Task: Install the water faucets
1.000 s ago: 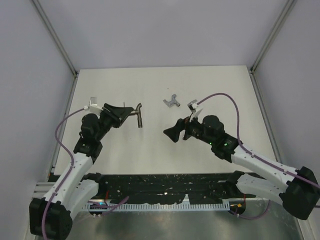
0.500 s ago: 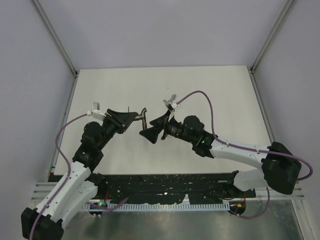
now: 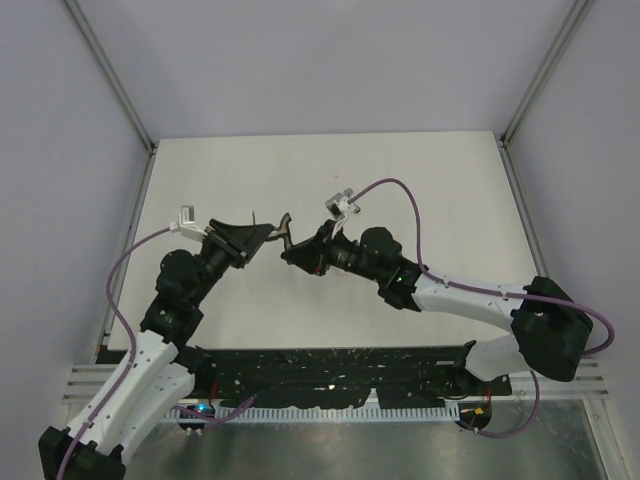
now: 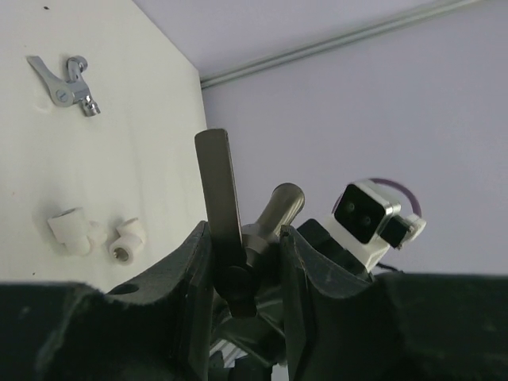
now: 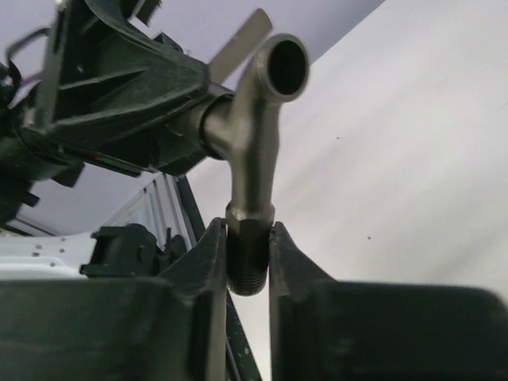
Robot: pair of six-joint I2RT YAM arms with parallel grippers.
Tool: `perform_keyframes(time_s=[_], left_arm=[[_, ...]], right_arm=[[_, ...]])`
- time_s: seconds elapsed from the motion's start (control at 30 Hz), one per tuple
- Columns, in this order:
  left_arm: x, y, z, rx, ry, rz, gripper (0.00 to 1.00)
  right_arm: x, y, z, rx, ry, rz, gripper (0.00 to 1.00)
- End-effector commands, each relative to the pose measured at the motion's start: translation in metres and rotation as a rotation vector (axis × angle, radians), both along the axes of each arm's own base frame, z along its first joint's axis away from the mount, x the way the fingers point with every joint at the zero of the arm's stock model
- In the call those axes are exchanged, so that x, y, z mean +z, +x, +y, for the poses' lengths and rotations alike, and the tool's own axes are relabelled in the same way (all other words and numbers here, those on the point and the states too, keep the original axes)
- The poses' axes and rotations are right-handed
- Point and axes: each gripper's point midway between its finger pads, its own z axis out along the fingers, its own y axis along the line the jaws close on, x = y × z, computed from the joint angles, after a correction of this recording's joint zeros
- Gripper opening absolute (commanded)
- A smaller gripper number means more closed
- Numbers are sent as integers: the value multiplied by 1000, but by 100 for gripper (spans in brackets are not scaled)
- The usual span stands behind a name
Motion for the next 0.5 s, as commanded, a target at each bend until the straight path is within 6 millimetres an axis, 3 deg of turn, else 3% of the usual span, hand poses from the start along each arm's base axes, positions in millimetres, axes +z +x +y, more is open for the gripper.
perform_keyframes(time_s=[0.0, 0.1, 0.17, 0.3, 0.47], left_arm=[[32, -9, -7, -60, 30, -159, 37], [38, -15, -13, -120, 125, -212, 60], [43, -21, -18, -172, 170, -251, 69], [43, -27, -28, -260, 236, -286, 74], [40, -31, -26, -269, 315, -337, 71]], right_arm=[[41, -6, -3, 11, 75, -58, 5], [41, -12, -10, 14, 57, -58, 5], [41, -15, -14, 17, 50, -54, 5], [47, -21, -17, 36, 55, -66, 5], [48, -21, -17, 42, 18, -58, 5]])
